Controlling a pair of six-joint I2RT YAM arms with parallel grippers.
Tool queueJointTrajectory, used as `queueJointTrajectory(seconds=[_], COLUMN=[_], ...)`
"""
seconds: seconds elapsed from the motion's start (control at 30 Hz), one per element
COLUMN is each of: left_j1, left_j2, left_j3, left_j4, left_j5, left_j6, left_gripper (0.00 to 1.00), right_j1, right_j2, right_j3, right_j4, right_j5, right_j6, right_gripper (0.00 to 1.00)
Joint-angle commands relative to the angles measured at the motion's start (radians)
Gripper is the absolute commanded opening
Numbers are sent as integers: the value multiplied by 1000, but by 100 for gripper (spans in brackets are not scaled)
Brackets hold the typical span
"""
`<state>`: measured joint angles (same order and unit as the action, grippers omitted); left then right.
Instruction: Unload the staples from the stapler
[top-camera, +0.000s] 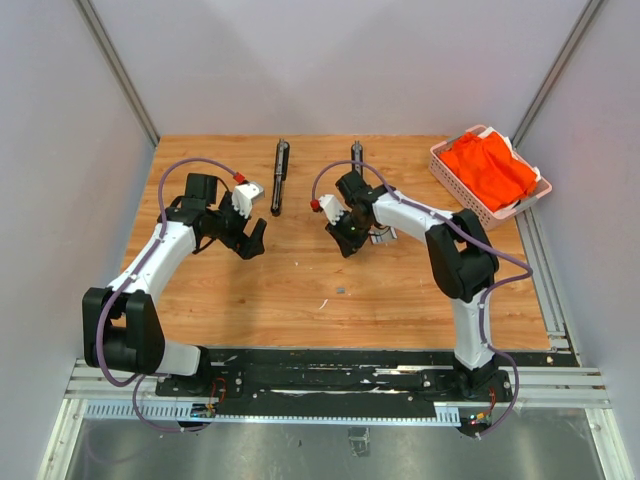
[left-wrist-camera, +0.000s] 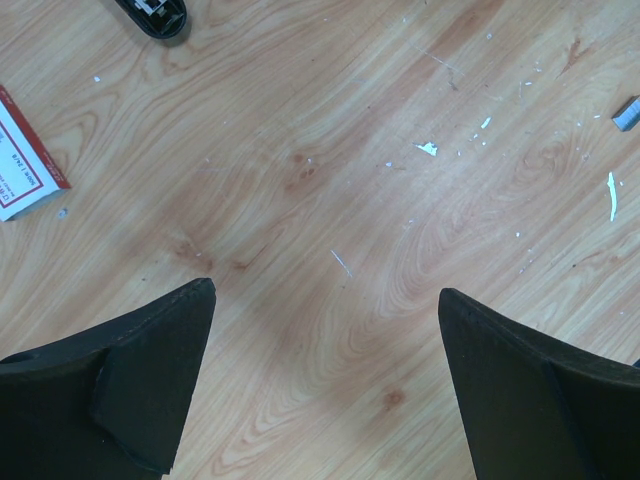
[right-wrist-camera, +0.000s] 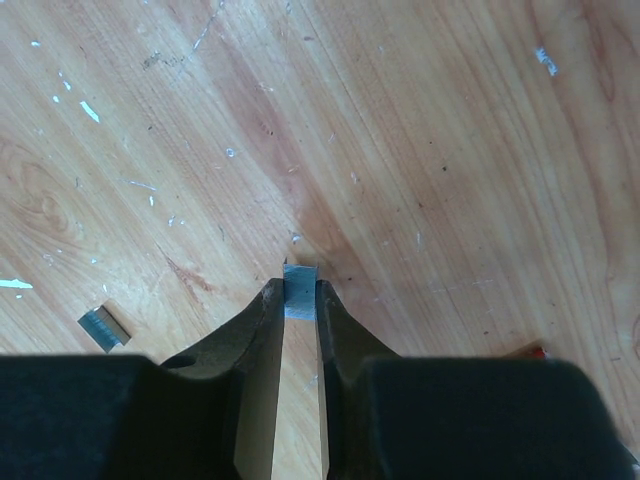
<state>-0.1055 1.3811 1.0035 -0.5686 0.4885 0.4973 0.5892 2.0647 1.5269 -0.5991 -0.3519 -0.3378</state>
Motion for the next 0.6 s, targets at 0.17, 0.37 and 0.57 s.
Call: queueJointTrajectory(seconds=[0.17,0.37,0.57], left_j1=[15,15,15], left_j2=[-14,-16,-11], left_j3=[-5,-5,-5], left_j4=[19,19,20], left_j5=[18,18,19], left_j6=[12,14,12], left_gripper=[98,98,98], right_j1=[15,-6,-56], right_j2=[-77,-114,-129], right_j3=[-15,-25,-33], right_j4=[12,24,31], right_j5=[27,57,67], right_j6=[18,42,74], right_gripper=[16,16,16])
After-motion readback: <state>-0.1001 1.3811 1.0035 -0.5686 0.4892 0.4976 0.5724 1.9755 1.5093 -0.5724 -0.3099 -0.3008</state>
